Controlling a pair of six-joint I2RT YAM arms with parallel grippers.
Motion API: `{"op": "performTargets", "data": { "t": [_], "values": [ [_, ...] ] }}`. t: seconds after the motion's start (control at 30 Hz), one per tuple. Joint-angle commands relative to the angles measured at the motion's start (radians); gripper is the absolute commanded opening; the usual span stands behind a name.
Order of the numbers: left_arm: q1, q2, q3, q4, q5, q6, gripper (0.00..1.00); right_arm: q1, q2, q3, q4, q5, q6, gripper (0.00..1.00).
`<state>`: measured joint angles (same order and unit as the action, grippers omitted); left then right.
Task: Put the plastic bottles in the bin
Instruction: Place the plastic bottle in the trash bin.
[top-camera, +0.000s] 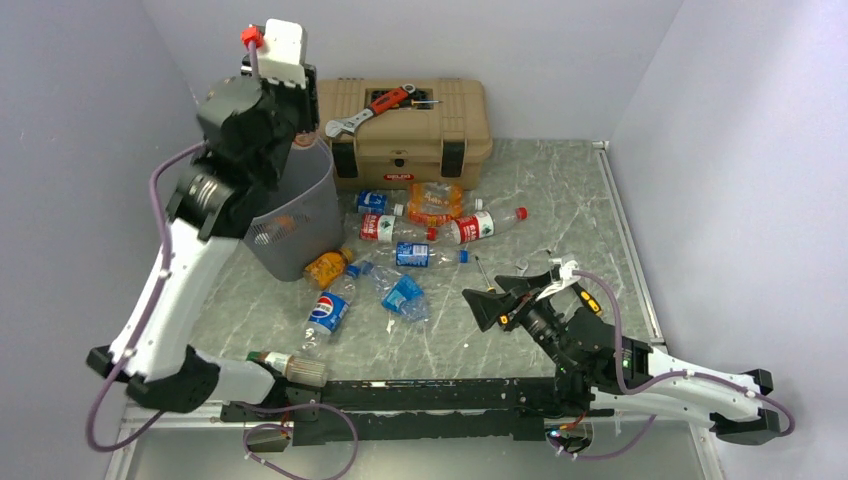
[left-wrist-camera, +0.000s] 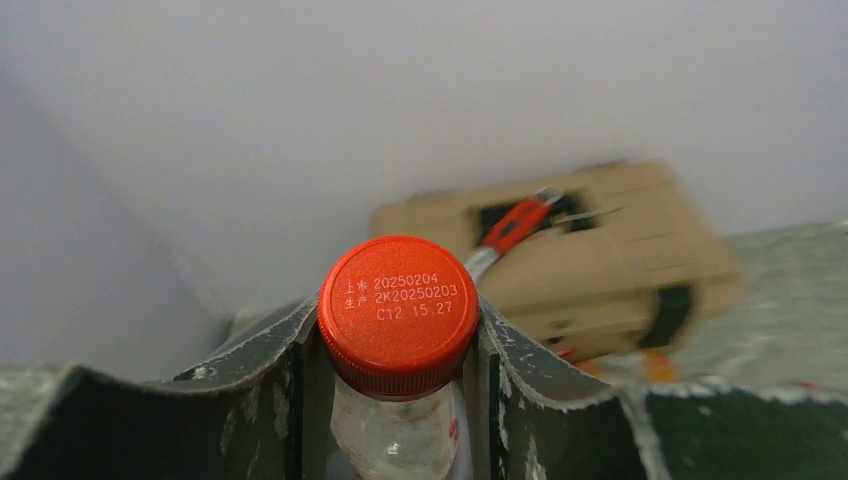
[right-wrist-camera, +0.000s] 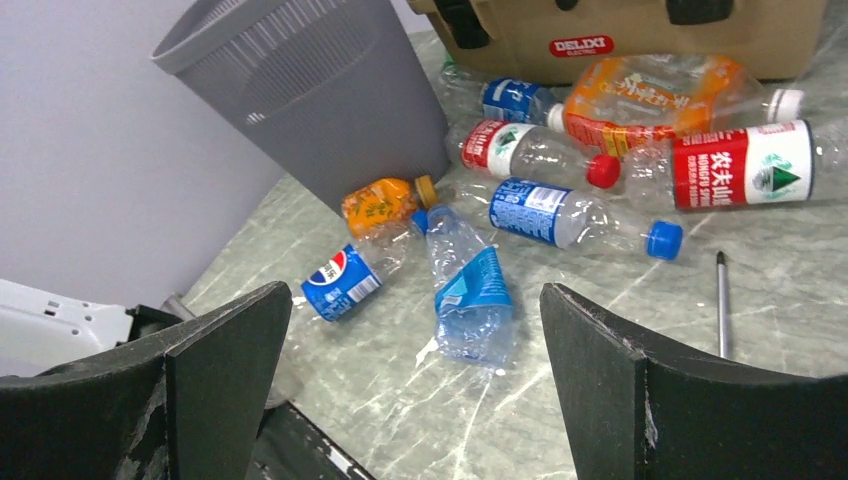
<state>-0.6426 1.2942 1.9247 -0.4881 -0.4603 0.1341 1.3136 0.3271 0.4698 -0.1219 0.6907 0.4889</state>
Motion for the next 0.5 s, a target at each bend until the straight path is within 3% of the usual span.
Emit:
{"op": "performTargets", "data": {
  "t": [0.0,0.13,0.23,0.47],
  "values": [
    [0.220,0.075,0.028,-0.130,-0.001,-0.117,0.00,0.001,0.013,-0.005,0.004,0.040,0.031,1.00],
    [0.361,0.137,0.009,-0.152,0.009,-0.198,0.00,0.001,0.042,-0.026,0.008,0.026,0.060,1.00],
    [0.420,0.157,-0.087,-0.134,0.011,-0.244,0.00,0.001,0.062,-0.037,0.002,0.043,0.090,1.00],
    [0.478,0.127,-0.260,-0.079,0.080,-0.295,0.00,0.001,0.105,-0.021,-0.044,0.001,0.100,1.00]
  ]
}}
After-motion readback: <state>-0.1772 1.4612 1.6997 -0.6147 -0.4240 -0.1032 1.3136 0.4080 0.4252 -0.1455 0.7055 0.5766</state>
